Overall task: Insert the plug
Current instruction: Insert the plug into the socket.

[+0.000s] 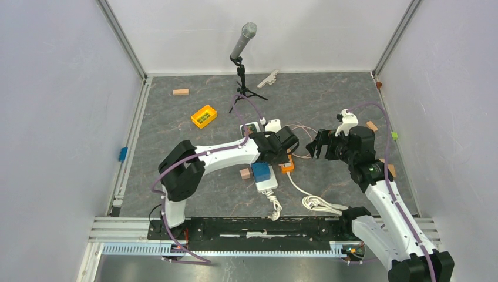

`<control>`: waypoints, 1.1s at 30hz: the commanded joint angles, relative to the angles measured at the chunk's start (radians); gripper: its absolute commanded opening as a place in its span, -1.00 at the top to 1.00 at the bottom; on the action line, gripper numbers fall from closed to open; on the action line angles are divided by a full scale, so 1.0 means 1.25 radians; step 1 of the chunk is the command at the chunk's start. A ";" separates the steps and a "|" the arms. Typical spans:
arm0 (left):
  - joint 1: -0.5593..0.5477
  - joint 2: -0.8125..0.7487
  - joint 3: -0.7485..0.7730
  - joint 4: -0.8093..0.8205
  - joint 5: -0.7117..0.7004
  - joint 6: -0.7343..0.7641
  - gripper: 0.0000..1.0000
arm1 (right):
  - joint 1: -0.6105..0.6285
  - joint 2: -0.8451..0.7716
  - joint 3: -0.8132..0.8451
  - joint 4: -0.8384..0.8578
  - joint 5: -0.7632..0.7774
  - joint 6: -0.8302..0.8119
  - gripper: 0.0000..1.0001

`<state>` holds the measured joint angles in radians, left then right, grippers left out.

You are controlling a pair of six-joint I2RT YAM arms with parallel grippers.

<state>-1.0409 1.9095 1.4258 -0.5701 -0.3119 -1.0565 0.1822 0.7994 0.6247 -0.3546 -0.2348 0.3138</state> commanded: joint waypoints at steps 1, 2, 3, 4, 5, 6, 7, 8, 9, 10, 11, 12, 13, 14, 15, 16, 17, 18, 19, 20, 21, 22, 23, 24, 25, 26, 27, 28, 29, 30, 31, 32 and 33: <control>-0.009 0.018 0.032 -0.029 -0.027 -0.005 0.96 | -0.003 -0.004 0.001 0.013 0.001 -0.001 -0.96; -0.011 0.021 0.034 -0.029 -0.027 -0.008 0.96 | -0.003 -0.004 -0.001 0.013 0.000 -0.001 -0.96; -0.014 0.027 0.037 -0.030 -0.029 -0.011 0.96 | -0.003 -0.004 -0.003 0.015 -0.001 -0.001 -0.96; -0.015 0.033 0.042 -0.038 -0.029 -0.015 0.96 | -0.003 -0.004 -0.004 0.015 -0.001 -0.001 -0.96; -0.016 0.039 0.046 -0.045 -0.028 -0.020 0.96 | -0.004 -0.004 -0.004 0.015 -0.002 -0.001 -0.96; -0.016 0.043 0.049 -0.047 -0.025 -0.022 0.96 | -0.004 -0.004 -0.004 0.014 0.000 -0.002 -0.96; -0.018 0.046 0.049 -0.051 -0.022 -0.027 0.96 | -0.005 -0.005 -0.005 0.013 -0.001 -0.002 -0.96; -0.021 0.050 0.052 -0.057 -0.022 -0.035 0.96 | -0.005 -0.005 -0.005 0.013 0.001 -0.002 -0.96; -0.023 0.051 0.054 -0.059 -0.022 -0.036 0.96 | -0.005 -0.005 -0.006 0.014 0.001 -0.002 -0.96; -0.027 0.053 0.057 -0.066 -0.027 -0.042 0.96 | -0.005 -0.007 -0.007 0.014 0.000 -0.002 -0.96; -0.032 0.056 0.065 -0.080 -0.032 -0.051 0.96 | -0.007 -0.006 -0.008 0.015 0.000 -0.002 -0.96; -0.037 0.058 0.070 -0.095 -0.039 -0.058 0.96 | -0.006 -0.006 -0.011 0.017 -0.001 -0.001 -0.96; -0.042 0.061 0.075 -0.106 -0.051 -0.069 0.96 | -0.006 -0.006 -0.012 0.018 -0.002 0.001 -0.96; -0.050 0.064 0.081 -0.123 -0.071 -0.078 0.96 | -0.007 -0.007 -0.015 0.019 -0.005 0.003 -0.96; -0.055 0.067 0.088 -0.137 -0.089 -0.085 0.96 | -0.006 -0.008 -0.016 0.020 -0.006 0.003 -0.96; -0.058 0.073 0.099 -0.156 -0.103 -0.095 0.96 | -0.006 -0.008 -0.018 0.022 -0.007 0.004 -0.96; -0.062 0.078 0.109 -0.179 -0.118 -0.107 0.96 | -0.006 -0.008 -0.019 0.022 -0.008 0.003 -0.96; -0.065 0.086 0.124 -0.196 -0.126 -0.114 0.96 | -0.007 -0.009 -0.018 0.022 -0.007 0.003 -0.96; -0.067 0.093 0.132 -0.208 -0.127 -0.117 0.96 | -0.007 -0.009 -0.019 0.022 -0.007 0.003 -0.96; -0.071 0.097 0.138 -0.217 -0.125 -0.123 0.96 | -0.007 -0.009 -0.018 0.022 -0.006 0.002 -0.96; -0.072 0.100 0.142 -0.227 -0.124 -0.134 0.96 | -0.007 -0.009 -0.019 0.022 -0.007 0.003 -0.96; -0.077 0.101 0.144 -0.227 -0.119 -0.139 0.96 | -0.007 -0.008 -0.019 0.022 -0.007 0.003 -0.96; -0.083 0.104 0.144 -0.229 -0.120 -0.146 0.96 | -0.007 -0.008 -0.020 0.023 -0.007 0.002 -0.96; -0.086 0.110 0.146 -0.229 -0.123 -0.152 0.96 | -0.007 -0.008 -0.021 0.023 -0.006 0.004 -0.96; -0.087 0.118 0.150 -0.229 -0.123 -0.152 0.96 | -0.007 -0.008 -0.021 0.024 -0.008 0.004 -0.96; -0.087 0.131 0.156 -0.233 -0.123 -0.153 0.96 | -0.007 -0.008 -0.022 0.025 -0.009 0.003 -0.96; -0.087 0.142 0.163 -0.242 -0.124 -0.152 0.96 | -0.007 -0.008 -0.022 0.026 -0.009 0.004 -0.96; -0.087 0.157 0.173 -0.251 -0.121 -0.150 0.96 | -0.007 -0.008 -0.021 0.025 -0.010 0.003 -0.96; -0.087 0.172 0.180 -0.263 -0.117 -0.149 0.96 | -0.007 -0.008 -0.021 0.023 -0.009 0.004 -0.96; -0.088 0.185 0.186 -0.272 -0.112 -0.149 0.96 | -0.007 -0.008 -0.020 0.023 -0.008 0.003 -0.96; -0.089 0.196 0.187 -0.279 -0.102 -0.151 0.96 | -0.008 -0.007 -0.019 0.023 -0.007 0.003 -0.96; -0.090 0.205 0.184 -0.278 -0.092 -0.156 0.96 | -0.007 -0.007 -0.019 0.023 -0.006 0.002 -0.96; -0.090 0.215 0.179 -0.278 -0.080 -0.159 0.96 | -0.007 -0.006 -0.019 0.024 -0.006 0.003 -0.96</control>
<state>-1.1416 2.0796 1.6630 -0.8482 -0.4747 -1.2037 0.1776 0.7994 0.6033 -0.3534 -0.2386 0.3141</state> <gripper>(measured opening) 0.383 0.979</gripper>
